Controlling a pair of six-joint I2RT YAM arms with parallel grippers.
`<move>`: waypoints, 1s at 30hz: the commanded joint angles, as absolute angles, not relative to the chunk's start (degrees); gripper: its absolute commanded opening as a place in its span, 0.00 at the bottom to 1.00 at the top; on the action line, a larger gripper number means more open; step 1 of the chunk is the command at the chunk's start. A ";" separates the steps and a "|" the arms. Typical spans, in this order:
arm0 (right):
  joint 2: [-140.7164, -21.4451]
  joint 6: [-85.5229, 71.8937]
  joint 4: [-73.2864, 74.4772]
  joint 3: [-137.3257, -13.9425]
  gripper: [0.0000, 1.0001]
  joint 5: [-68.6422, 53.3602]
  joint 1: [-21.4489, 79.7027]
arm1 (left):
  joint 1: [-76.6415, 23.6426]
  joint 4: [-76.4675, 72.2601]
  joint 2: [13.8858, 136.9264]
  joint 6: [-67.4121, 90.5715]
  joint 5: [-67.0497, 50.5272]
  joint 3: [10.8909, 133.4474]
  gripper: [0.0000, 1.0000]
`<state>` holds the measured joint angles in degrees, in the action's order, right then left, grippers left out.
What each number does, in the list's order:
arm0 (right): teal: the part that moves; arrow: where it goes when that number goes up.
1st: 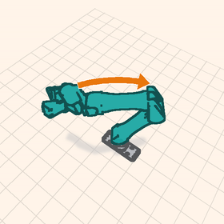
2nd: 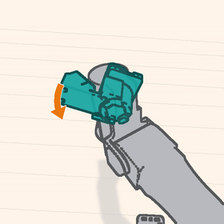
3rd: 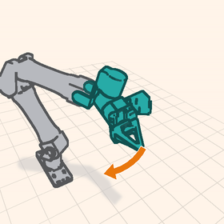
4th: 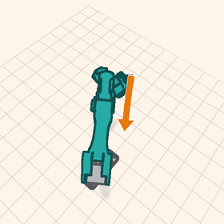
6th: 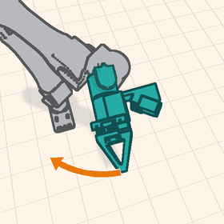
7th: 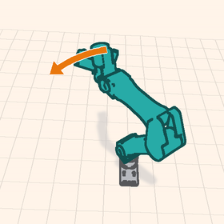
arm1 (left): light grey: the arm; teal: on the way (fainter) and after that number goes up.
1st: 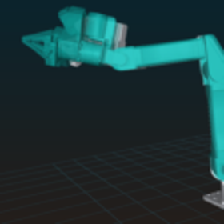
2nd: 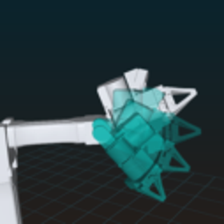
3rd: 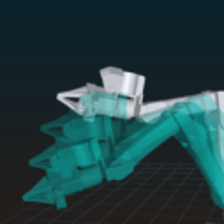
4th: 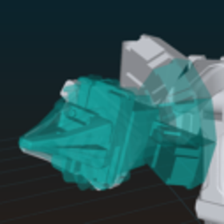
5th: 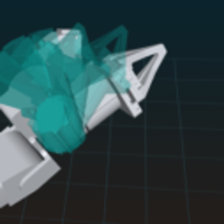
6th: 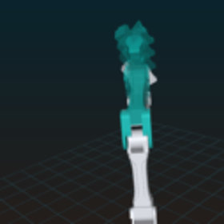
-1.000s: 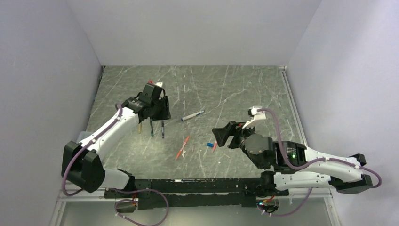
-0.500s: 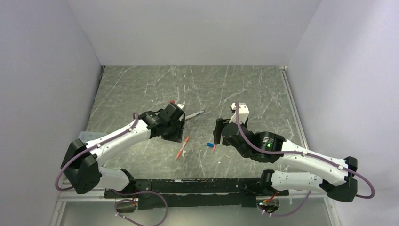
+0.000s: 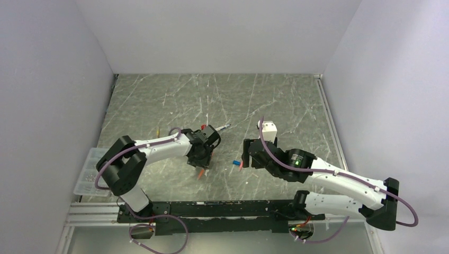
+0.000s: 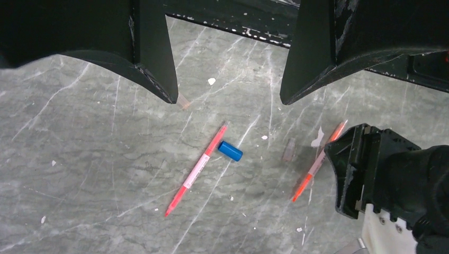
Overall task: Insert the pens into the pen caps
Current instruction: Pick up the pen from the center of the board.
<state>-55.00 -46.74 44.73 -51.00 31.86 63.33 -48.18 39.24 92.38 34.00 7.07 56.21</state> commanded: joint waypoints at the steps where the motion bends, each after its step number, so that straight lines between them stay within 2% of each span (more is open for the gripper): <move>1: -54.20 -46.89 43.64 -50.50 0.75 30.85 62.85 | -48.82 36.77 94.43 33.04 7.86 57.93 0.49; 7: -54.56 -46.41 41.95 -49.71 0.75 29.87 62.27 | -49.51 36.15 96.93 32.70 7.99 57.96 0.48; 11: -55.19 -46.27 41.48 -49.57 0.75 29.46 62.05 | -49.63 35.59 98.17 32.52 7.81 57.47 0.44; 20: -55.26 -46.41 41.46 -49.48 0.75 29.20 61.61 | -49.68 33.27 99.66 32.43 7.31 54.72 0.17; 24: -55.78 -46.49 41.40 -49.57 0.75 28.84 61.56 | -49.66 32.68 99.22 32.48 7.42 53.56 0.00; 30: -57.08 -46.58 40.97 -50.20 0.74 28.01 61.61 | -49.74 33.74 94.67 31.46 8.64 54.54 0.00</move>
